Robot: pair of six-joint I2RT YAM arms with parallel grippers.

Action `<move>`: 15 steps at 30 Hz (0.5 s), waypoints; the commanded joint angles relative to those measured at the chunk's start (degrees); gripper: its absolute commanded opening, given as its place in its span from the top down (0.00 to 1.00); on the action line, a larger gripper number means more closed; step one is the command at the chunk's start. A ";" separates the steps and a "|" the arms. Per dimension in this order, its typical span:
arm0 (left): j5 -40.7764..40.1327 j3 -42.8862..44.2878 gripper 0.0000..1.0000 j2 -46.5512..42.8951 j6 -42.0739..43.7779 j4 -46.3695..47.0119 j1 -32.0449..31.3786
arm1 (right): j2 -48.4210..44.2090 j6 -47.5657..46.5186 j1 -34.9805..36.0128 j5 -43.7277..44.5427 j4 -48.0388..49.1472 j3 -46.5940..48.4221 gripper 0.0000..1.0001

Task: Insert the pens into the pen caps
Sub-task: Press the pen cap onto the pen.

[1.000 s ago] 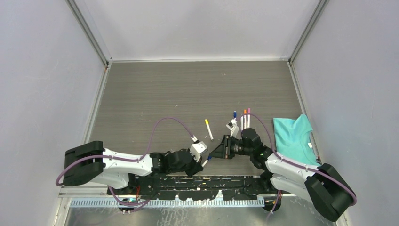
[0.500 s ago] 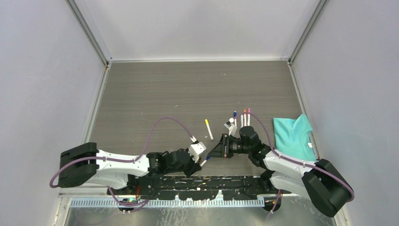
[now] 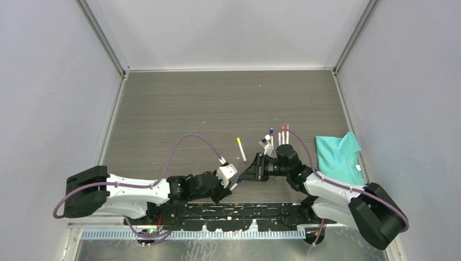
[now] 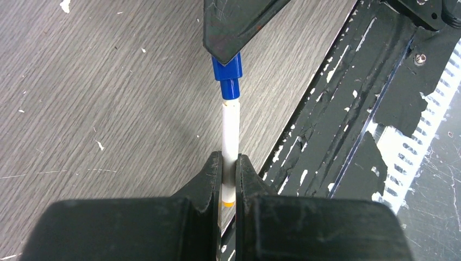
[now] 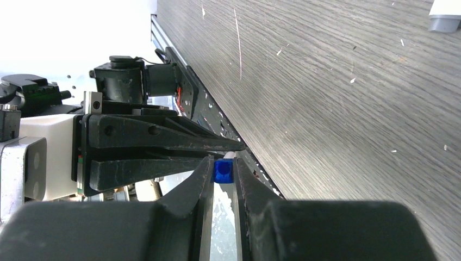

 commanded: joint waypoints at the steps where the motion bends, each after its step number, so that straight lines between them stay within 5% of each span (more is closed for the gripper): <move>1: -9.57 3.48 1.00 -2.15 0.59 11.45 2.64 | -1.01 2.94 2.28 -7.86 -2.67 -0.35 0.99; 15: -4.37 5.32 1.00 -1.81 1.57 12.06 6.68 | -0.19 0.26 7.50 -8.44 -6.00 0.44 0.99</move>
